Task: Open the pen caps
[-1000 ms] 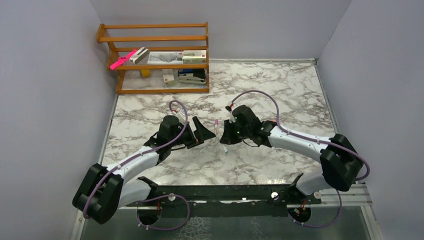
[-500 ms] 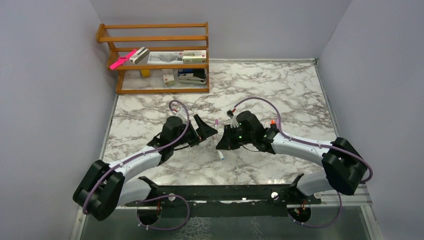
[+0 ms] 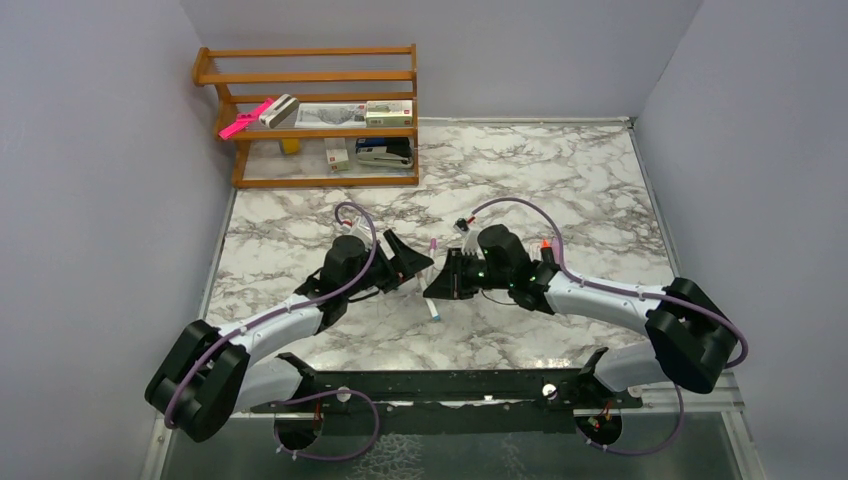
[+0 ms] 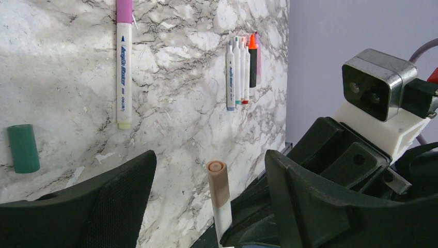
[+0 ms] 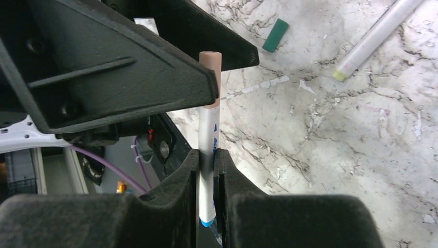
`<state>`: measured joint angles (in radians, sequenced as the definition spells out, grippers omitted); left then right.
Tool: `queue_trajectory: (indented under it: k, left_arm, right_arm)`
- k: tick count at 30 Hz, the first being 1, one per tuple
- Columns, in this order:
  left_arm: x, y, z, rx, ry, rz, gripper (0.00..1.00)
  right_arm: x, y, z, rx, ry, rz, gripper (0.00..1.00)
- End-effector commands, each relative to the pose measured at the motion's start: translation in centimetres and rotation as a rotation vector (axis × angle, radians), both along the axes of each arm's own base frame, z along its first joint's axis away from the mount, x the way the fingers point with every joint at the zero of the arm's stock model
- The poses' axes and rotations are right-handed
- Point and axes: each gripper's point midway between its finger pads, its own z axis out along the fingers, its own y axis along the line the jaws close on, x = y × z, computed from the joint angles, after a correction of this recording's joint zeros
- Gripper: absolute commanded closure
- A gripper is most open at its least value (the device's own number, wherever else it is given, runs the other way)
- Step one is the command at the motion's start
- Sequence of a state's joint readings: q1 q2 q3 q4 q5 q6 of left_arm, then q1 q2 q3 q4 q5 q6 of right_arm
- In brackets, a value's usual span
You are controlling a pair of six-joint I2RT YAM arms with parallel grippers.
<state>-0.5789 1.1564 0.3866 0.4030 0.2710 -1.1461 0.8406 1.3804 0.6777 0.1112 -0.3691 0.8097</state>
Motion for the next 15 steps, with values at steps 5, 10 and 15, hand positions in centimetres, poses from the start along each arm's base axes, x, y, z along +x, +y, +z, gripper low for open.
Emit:
queue_trajectory:
  k: [5, 10, 15]
  left_arm:
    - [0.38, -0.42, 0.92, -0.032, -0.034, 0.008, 0.29]
    - [0.21, -0.27, 0.85, -0.034, -0.037, 0.011, 0.39]
    - [0.12, -0.32, 0.83, -0.034, -0.038, 0.004, 0.47]
  right_arm:
    - [0.02, 1.81, 2.22, 0.077, -0.021, 0.029, 0.99]
    - [0.01, 2.03, 2.10, 0.077, -0.016, 0.028, 0.99]
    - [0.21, 2.22, 2.10, 0.074, -0.016, 0.025, 0.99]
